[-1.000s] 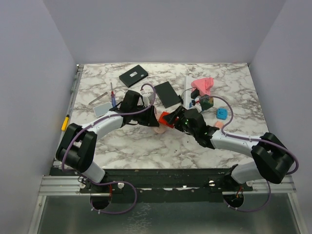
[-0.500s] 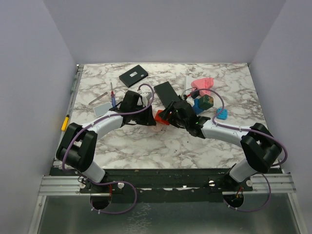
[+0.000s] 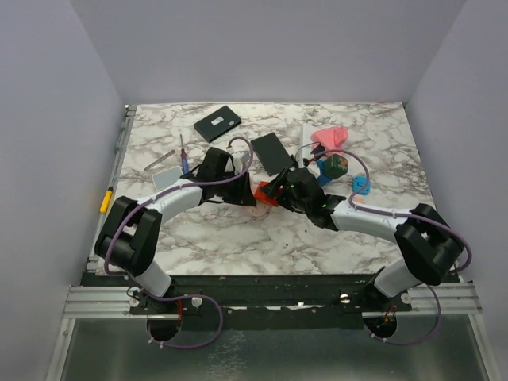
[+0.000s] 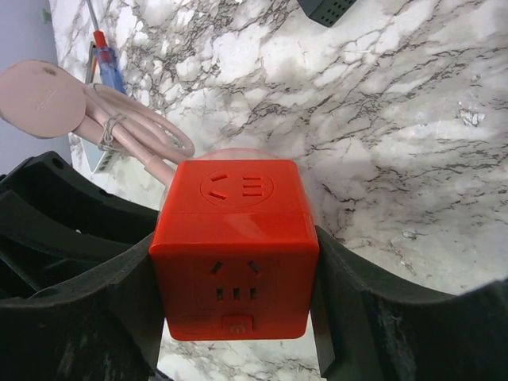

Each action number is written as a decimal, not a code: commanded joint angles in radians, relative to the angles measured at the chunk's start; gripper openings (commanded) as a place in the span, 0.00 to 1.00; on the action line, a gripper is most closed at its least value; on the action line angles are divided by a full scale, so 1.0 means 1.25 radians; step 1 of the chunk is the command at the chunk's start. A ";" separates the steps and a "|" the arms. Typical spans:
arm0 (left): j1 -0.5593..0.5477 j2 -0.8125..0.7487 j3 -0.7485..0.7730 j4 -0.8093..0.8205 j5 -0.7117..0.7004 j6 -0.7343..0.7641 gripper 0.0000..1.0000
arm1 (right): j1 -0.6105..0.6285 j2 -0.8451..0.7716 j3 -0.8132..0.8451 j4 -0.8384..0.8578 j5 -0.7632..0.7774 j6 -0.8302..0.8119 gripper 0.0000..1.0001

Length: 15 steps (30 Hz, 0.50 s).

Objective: Pull the plug off the socket
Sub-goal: Remove the plug from the socket.

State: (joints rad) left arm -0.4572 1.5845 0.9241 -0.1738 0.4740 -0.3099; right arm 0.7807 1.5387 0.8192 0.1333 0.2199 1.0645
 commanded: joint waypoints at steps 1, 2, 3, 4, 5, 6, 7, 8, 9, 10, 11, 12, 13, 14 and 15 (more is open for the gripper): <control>0.020 0.013 0.040 0.036 0.004 0.019 0.00 | -0.009 -0.033 -0.068 0.028 -0.010 -0.024 0.00; 0.022 0.014 0.040 0.036 0.009 0.018 0.00 | -0.010 -0.036 -0.074 0.027 -0.012 -0.027 0.00; 0.023 0.016 0.041 0.036 0.015 0.017 0.00 | -0.010 -0.039 -0.081 0.027 -0.014 -0.031 0.00; 0.024 0.018 0.041 0.037 0.018 0.017 0.00 | -0.010 -0.043 -0.087 0.030 -0.017 -0.035 0.00; 0.025 0.020 0.042 0.037 0.023 0.016 0.00 | -0.011 -0.047 -0.096 0.036 -0.021 -0.039 0.00; 0.026 0.022 0.043 0.036 0.027 0.016 0.00 | -0.012 -0.054 -0.106 0.047 -0.026 -0.042 0.00; 0.029 0.024 0.044 0.036 0.030 0.015 0.00 | -0.014 -0.062 -0.118 0.058 -0.031 -0.043 0.00; 0.031 0.025 0.044 0.036 0.032 0.015 0.00 | -0.017 -0.071 -0.131 0.068 -0.034 -0.041 0.00; 0.034 0.024 0.044 0.036 0.033 0.015 0.00 | -0.020 -0.079 -0.143 0.077 -0.036 -0.038 0.00; 0.035 0.024 0.044 0.036 0.032 0.015 0.00 | -0.024 -0.085 -0.155 0.086 -0.040 -0.036 0.00; 0.036 0.023 0.043 0.037 0.031 0.015 0.00 | -0.028 -0.092 -0.163 0.089 -0.045 -0.034 0.00; 0.037 0.023 0.042 0.036 0.029 0.015 0.00 | -0.031 -0.095 -0.168 0.089 -0.048 -0.032 0.00; 0.036 0.023 0.041 0.037 0.029 0.016 0.00 | -0.033 -0.098 -0.173 0.091 -0.052 -0.031 0.00; 0.036 0.023 0.041 0.036 0.030 0.016 0.00 | -0.038 -0.100 -0.176 0.092 -0.056 -0.030 0.00; 0.037 0.024 0.041 0.037 0.031 0.015 0.00 | -0.040 -0.102 -0.181 0.096 -0.060 -0.028 0.00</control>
State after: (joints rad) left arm -0.4561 1.6180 0.9264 -0.1749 0.5697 -0.3084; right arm 0.7498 1.4364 0.6350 0.2947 0.1673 1.0622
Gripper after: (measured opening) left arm 0.373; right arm 0.637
